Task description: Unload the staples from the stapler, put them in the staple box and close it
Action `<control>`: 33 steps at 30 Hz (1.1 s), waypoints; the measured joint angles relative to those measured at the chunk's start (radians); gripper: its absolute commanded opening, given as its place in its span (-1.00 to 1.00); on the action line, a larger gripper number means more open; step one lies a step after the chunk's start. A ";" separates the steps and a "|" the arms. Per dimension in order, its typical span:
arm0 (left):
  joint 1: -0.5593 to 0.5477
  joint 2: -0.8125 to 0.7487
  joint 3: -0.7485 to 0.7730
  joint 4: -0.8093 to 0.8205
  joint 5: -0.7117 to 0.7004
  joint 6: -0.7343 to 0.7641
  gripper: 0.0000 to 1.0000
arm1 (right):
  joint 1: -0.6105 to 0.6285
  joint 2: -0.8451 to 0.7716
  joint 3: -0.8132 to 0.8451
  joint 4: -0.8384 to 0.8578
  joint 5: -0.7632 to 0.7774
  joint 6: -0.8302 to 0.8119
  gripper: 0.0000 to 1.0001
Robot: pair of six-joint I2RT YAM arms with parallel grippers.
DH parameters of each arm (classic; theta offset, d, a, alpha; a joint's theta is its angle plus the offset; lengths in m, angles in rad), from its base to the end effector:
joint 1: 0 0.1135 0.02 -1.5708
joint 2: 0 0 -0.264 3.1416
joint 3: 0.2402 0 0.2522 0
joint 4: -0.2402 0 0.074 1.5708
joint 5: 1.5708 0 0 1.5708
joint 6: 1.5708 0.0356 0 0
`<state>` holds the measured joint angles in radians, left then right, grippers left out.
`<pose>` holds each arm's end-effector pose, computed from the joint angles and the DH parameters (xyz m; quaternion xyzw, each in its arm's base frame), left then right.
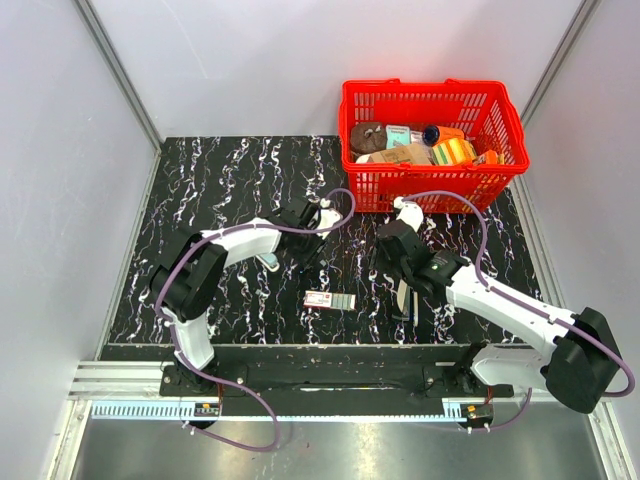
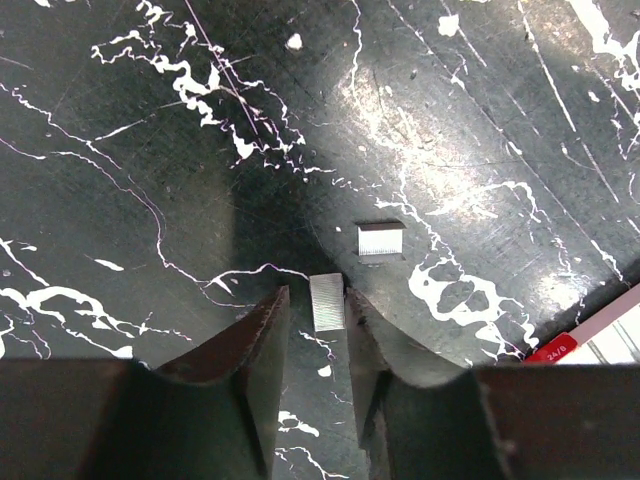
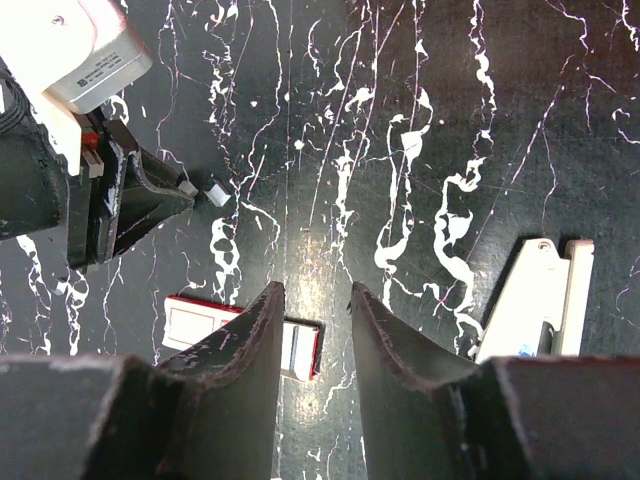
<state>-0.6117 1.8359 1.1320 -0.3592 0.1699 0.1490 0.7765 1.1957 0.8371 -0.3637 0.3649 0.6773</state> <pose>0.2976 -0.2161 0.1602 0.3778 0.8876 -0.1373 0.2247 0.1902 0.1691 0.2584 0.0302 0.8988 0.1455 0.4124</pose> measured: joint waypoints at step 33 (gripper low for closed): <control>0.360 -0.290 0.082 0.274 0.754 -0.520 -0.86 | -0.005 -0.007 0.098 0.194 -0.334 0.006 0.11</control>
<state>-0.2520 1.5455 1.2140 -0.0856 0.9241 -0.3714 0.7712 1.1885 0.9356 -0.1699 0.0307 0.6830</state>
